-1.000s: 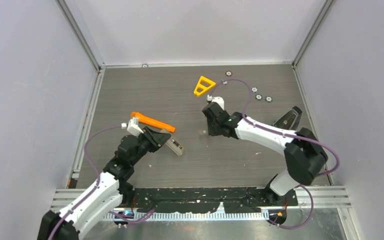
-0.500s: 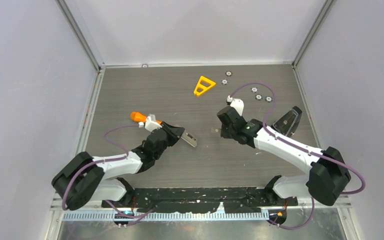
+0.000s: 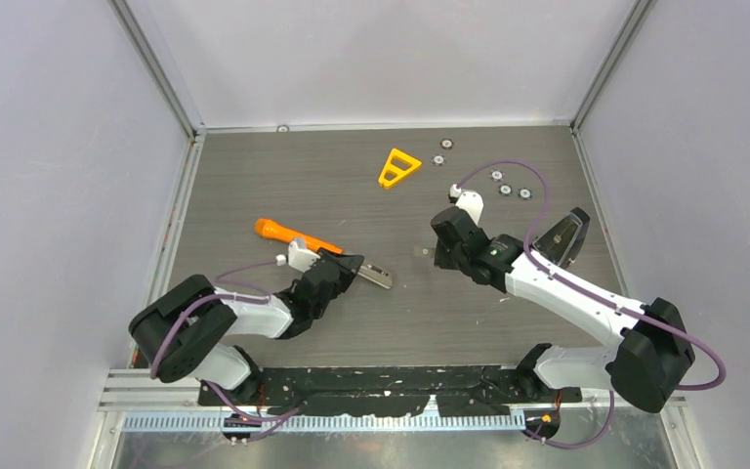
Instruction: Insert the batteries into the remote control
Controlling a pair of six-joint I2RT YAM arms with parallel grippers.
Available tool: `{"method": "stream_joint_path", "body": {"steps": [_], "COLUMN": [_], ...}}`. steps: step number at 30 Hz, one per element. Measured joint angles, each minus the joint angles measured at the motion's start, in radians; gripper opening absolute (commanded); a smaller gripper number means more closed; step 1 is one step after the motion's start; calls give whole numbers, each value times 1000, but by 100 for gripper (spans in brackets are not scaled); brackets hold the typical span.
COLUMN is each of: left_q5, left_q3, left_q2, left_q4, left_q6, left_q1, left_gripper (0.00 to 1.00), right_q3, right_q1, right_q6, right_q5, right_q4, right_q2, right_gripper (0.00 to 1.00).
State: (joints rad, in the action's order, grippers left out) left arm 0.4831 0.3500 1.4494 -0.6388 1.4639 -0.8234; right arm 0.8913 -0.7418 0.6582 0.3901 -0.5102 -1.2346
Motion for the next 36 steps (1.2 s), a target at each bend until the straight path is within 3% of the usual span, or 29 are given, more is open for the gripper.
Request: {"method": "stream_joint_path", "body": {"steps": [4,11,22,27,36], "left_q5": [13,7,-45,-120,-201], "left_q3": [-30,-74,-121,-113,-67], "left_q2": [6,6,-68,-195,-413], "left_q4": [-26,-30,-2,196,621], "left_q6": [52,80,186,241,272], "left_q1": [-5,-9,-9,-9,-10], "left_gripper": [31,64,88,95,98], "right_q3": [0,0,-1,0,33], "right_q1": [1,3,3,3,3], "right_q6": [0,2,4,3,-2], "right_q5": [-3,-11,-52,-90,-147], "right_q4": [0,1,2,2,1], "right_q2": [0,0,-3,-3,-3], "right_gripper": [5,5,5,5,5]}}
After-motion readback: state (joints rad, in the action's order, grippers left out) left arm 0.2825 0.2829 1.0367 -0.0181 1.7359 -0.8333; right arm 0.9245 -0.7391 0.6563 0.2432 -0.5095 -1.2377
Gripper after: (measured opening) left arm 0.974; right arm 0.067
